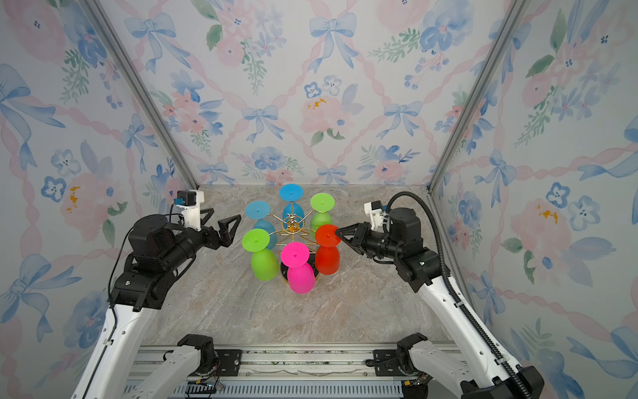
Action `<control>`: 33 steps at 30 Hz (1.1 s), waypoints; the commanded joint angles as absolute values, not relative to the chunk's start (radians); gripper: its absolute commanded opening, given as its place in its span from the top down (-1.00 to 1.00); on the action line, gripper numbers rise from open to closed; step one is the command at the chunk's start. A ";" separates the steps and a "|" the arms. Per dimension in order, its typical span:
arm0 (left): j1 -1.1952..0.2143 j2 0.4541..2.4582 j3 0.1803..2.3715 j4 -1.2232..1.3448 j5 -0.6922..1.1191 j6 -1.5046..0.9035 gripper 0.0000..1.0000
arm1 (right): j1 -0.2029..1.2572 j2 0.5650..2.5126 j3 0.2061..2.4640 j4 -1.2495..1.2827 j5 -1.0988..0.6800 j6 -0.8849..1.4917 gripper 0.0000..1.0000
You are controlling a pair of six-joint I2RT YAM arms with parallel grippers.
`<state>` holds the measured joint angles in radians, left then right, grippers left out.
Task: Take the wine glass off the wine glass rack
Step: Pick up the wine glass from the wine glass rack.
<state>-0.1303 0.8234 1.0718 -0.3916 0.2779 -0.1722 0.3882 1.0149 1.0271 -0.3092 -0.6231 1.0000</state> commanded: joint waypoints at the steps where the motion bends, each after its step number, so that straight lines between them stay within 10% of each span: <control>1: -0.127 0.814 1.094 -0.397 0.284 -0.170 -0.96 | 0.399 1.009 1.016 -0.294 -0.647 1.015 0.55; 33: -0.127 0.815 1.102 -0.396 0.281 -0.155 -0.96 | 0.398 1.002 1.017 -0.246 -0.672 1.110 0.97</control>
<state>-0.1303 0.8234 1.0721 -0.3916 0.2775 -0.1677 0.3882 1.0111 1.0260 -0.2840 -0.6510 1.0874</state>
